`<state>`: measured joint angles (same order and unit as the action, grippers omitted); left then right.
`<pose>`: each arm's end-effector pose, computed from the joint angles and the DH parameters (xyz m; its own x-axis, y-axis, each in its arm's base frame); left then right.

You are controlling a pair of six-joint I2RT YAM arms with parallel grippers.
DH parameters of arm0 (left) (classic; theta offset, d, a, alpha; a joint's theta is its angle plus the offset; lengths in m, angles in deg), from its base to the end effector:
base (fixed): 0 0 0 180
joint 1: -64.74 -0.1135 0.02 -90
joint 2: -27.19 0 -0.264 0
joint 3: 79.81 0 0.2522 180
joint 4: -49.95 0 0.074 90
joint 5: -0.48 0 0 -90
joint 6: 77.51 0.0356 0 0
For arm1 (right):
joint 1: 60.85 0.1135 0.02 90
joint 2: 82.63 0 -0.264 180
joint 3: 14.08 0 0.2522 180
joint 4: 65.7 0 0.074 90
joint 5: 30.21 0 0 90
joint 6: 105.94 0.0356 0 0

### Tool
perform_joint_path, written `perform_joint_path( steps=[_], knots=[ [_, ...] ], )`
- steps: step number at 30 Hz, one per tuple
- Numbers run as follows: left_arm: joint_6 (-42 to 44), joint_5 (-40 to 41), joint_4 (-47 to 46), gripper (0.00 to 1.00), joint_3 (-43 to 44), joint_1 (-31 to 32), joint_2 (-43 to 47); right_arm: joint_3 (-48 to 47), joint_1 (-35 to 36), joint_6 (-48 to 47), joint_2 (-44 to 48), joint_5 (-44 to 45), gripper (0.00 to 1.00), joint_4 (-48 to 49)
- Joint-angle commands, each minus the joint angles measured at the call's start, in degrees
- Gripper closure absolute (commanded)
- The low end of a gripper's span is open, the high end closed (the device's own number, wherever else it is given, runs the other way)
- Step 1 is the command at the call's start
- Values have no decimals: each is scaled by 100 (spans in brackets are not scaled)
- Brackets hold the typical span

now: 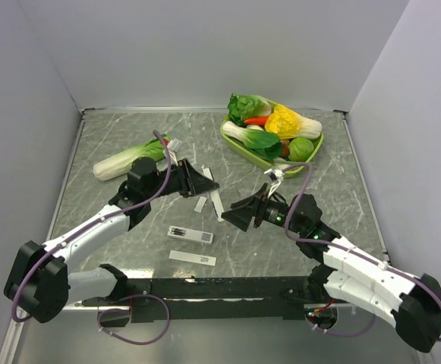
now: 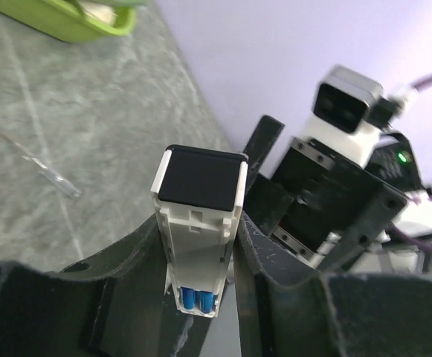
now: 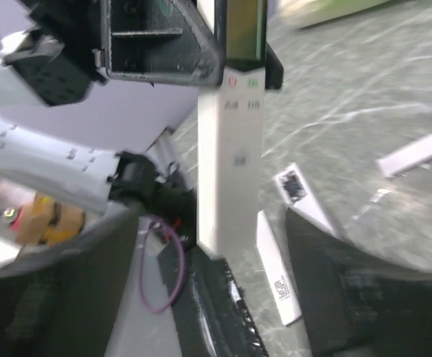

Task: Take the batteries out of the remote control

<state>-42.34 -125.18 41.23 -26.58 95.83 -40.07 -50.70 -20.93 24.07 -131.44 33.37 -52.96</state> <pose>0.2163 -0.1547 0.2863 -0.7950 -0.2962 -0.5294 0.4632 0.2672 -0.8450 0.1421 0.1395 0.2599 -0.5832 0.2627 -0.7686 -0.7063 0.3034 0.6396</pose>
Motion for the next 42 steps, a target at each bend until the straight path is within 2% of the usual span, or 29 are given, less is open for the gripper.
perform_joint_path(
  steps=[1, 4, 5, 8, 14, 19, 23, 26, 36, 42],
  knots=[
    [561, 682, 859, 99, 518, -15, -32, -70, -28, -511, 583, 1005, 0, -1337],
    [692, 1612, 1866, 99, 1051, -15, -426, -202, -28, -617, 882, 1550, 0, -2154],
    [719, 1893, 2488, 99, 1220, -15, -602, -254, -28, -626, 944, 1856, 0, -2349],
    [737, 2572, 3370, 99, 1897, -15, -1672, -649, -28, -609, 1058, 2419, 0, -3237],
    [614, 3108, 4022, 99, 2960, 46, -3123, -1151, -28, -556, 953, 3001, 0, -4547],
    [517, 3442, 4515, 98, 3647, 169, -3785, -1116, -28, -564, 1014, 3388, 0, -4786],
    [412, 3425, 4515, 80, 3744, 222, -4057, -1064, -28, -582, 1067, 3371, 0, -4751],
    [394, 3452, 4629, 71, 3884, 310, -4268, -1063, -28, -608, 1024, 3336, 0, -4689],
    [429, 3408, 4752, 60, 4183, 494, -4638, -1186, -37, -608, 777, 3318, 0, -4786],
    [447, 3364, 4683, 42, 4192, 503, -4532, -1143, -37, -652, 830, 3318, 0, -4777]
  ],
)
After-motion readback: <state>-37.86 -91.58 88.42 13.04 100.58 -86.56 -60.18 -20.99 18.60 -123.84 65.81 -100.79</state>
